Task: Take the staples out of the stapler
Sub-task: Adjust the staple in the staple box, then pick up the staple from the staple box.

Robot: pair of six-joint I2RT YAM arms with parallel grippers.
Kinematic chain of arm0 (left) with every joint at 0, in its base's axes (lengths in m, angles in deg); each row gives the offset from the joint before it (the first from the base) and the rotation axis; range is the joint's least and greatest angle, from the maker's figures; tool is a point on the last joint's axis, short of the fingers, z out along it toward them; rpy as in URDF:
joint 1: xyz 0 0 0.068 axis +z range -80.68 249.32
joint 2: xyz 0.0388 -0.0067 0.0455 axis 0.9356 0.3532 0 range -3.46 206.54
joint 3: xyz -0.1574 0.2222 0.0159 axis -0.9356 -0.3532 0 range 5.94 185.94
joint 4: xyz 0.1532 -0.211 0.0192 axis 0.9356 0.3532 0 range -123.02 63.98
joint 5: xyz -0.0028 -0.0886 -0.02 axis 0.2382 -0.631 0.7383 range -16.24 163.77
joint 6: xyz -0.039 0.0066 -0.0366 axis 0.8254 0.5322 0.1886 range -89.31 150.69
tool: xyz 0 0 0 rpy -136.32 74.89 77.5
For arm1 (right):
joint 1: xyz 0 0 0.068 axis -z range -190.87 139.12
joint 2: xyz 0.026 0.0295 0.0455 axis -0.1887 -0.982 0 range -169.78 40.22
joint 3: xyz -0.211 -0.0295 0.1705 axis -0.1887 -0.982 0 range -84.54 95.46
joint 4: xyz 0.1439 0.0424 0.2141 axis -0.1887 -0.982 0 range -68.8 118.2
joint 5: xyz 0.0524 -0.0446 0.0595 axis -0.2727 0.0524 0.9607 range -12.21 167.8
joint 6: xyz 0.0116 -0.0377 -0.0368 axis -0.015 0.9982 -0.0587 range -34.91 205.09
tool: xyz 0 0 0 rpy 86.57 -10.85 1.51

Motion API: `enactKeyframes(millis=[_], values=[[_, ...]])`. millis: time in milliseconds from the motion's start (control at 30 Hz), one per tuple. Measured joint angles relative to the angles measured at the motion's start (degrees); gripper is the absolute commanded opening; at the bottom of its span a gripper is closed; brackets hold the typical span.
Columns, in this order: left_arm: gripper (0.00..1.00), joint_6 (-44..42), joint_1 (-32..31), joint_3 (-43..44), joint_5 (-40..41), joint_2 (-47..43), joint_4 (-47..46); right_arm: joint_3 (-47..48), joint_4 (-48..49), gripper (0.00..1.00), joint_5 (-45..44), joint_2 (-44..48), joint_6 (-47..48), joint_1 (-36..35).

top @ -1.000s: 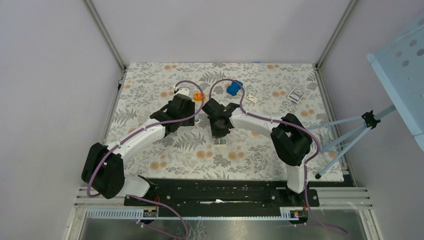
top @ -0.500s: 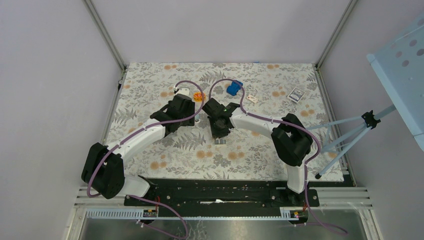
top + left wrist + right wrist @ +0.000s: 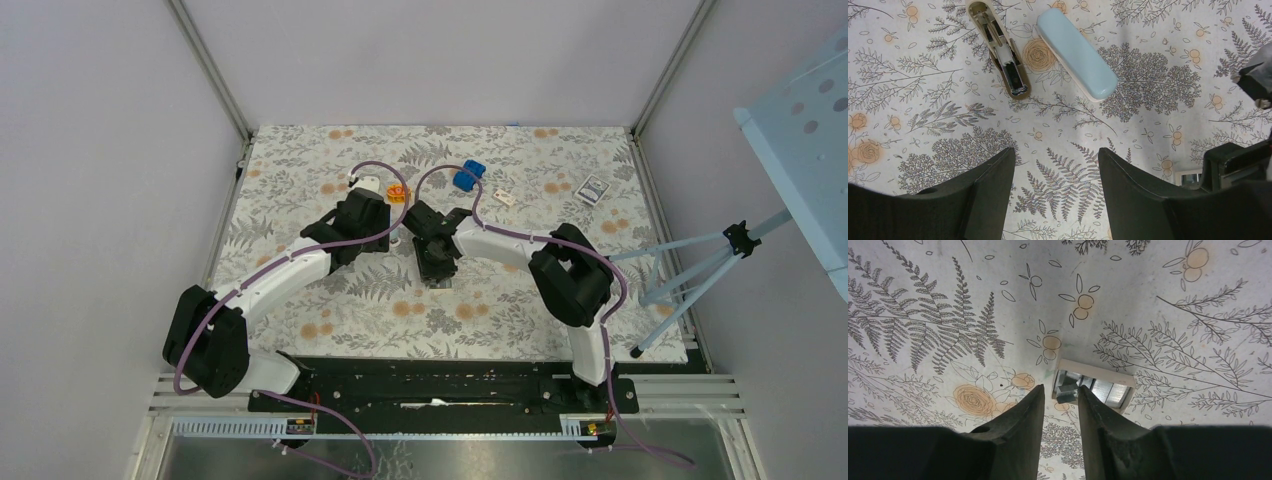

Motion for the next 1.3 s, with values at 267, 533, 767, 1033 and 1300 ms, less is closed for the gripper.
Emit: enactKeyframes(millis=[267,533,767,1033,1300], values=[[0.66,0.0,0.0,0.0,0.09,0.0,0.0,1.09,-1.07,0.27,0.24,-1.9,0.02,0.0],[0.66,0.0,-0.02,0.0,0.15,0.0,0.0,1.29,-1.36,0.19,-0.17,-2.08,0.0,0.0],[0.66,0.0,-0.02,0.0,0.17,0.0,0.0,1.38,-1.53,0.3,-0.9,-2.08,-0.04,0.0],[0.66,0.0,-0.04,0.0,0.17,0.0,0.0,1.38,-2.01,0.31,-1.18,-1.75,-0.02,0.0],[0.66,0.0,-0.07,0.0,0.17,0.0,0.0,1.36,-2.08,0.36,-1.2,-0.13,-0.04,0.0]])
